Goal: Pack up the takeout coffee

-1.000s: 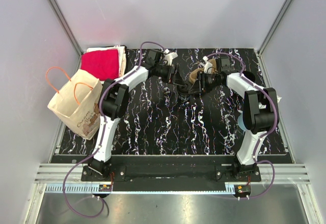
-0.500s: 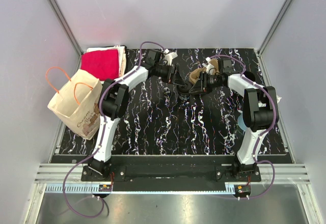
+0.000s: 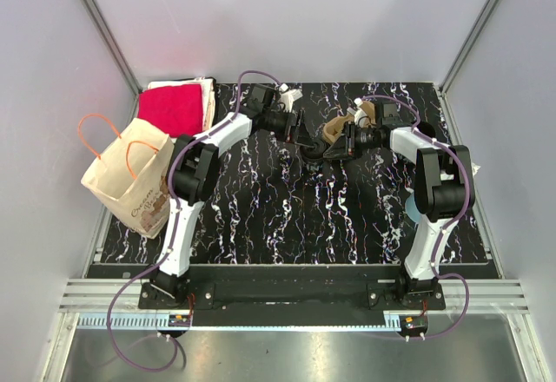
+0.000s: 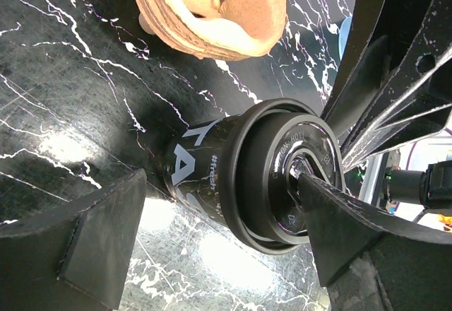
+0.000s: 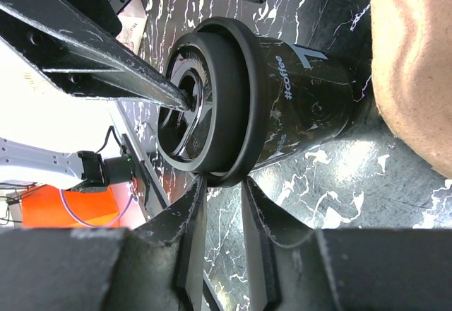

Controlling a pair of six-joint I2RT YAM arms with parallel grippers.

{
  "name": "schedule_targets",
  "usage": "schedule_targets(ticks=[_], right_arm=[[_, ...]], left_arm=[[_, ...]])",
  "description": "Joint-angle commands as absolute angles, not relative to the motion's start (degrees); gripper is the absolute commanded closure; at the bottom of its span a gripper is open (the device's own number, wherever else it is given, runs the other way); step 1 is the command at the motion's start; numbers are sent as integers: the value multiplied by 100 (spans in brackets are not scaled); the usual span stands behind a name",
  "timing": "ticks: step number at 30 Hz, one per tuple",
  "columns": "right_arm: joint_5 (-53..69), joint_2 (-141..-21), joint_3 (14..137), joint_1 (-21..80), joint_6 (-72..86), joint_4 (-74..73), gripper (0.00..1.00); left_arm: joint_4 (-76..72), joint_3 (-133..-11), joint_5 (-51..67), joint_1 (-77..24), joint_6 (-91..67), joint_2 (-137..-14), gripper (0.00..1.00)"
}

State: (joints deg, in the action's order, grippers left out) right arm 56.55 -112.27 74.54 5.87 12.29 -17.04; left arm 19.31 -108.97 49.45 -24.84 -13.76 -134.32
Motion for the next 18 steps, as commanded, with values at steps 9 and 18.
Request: schedule_targets(ticks=[9, 18], right_arm=[[4782, -11531, 7321, 580, 1090, -1564, 78], [4606, -11593, 7321, 589, 1081, -1564, 81]], left_arm=[[2101, -10573, 4465, -2514, -958, -13254, 10], [2101, -10538, 4447, -2522, -949, -13271, 10]])
